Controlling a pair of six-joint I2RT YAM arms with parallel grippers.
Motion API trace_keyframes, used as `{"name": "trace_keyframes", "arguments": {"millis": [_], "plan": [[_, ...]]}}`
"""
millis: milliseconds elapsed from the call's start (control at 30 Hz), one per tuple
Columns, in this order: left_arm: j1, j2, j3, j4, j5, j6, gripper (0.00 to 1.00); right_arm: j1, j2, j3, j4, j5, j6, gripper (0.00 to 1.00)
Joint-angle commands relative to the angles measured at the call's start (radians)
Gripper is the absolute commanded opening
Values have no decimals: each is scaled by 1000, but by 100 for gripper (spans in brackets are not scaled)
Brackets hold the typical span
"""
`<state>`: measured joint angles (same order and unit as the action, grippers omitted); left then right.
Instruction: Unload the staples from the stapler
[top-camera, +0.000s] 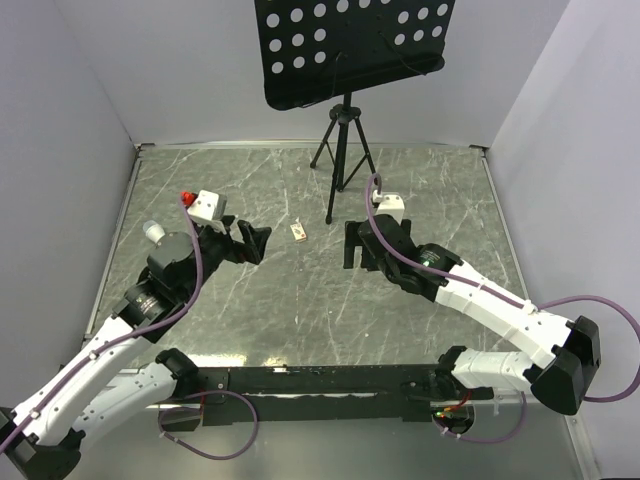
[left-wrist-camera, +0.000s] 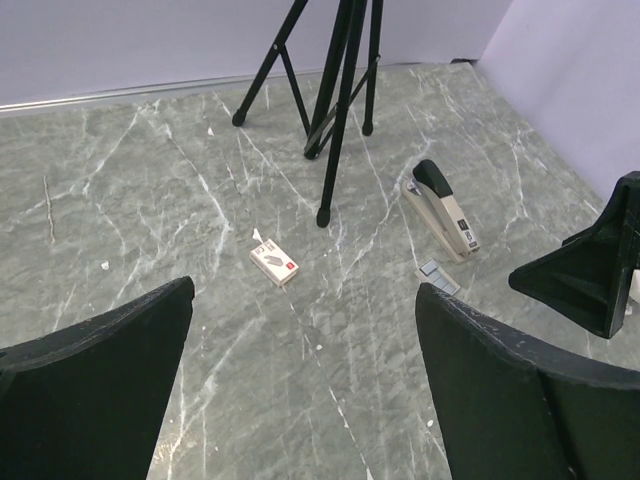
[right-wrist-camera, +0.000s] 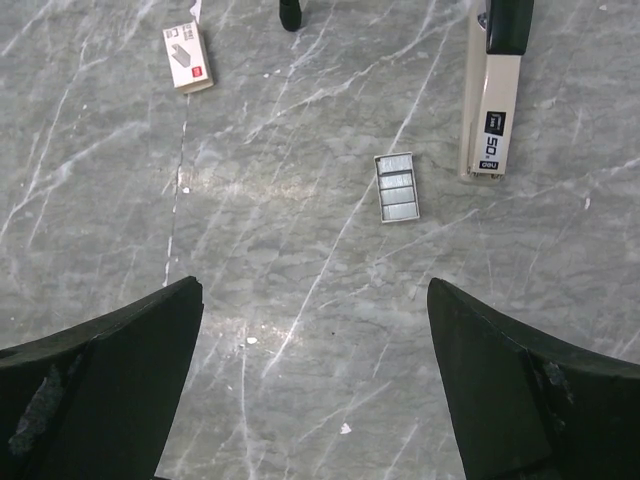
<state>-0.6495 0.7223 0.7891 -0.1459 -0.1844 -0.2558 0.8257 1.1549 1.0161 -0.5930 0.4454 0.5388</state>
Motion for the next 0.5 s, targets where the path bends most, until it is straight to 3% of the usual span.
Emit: {"name": "trace_keyframes", "arguments": {"millis": [0,233,467], "plan": [[-2,-21,-4,37,-32,13,97,-3,3,44,30,45,7,100],[-4,-26,-5,39,-59,20,97,-4,68,75,38,194,-98,100],[-2,-27,-13,43,-76,23,97,-105,250,168,50,165,-273,95]]}}
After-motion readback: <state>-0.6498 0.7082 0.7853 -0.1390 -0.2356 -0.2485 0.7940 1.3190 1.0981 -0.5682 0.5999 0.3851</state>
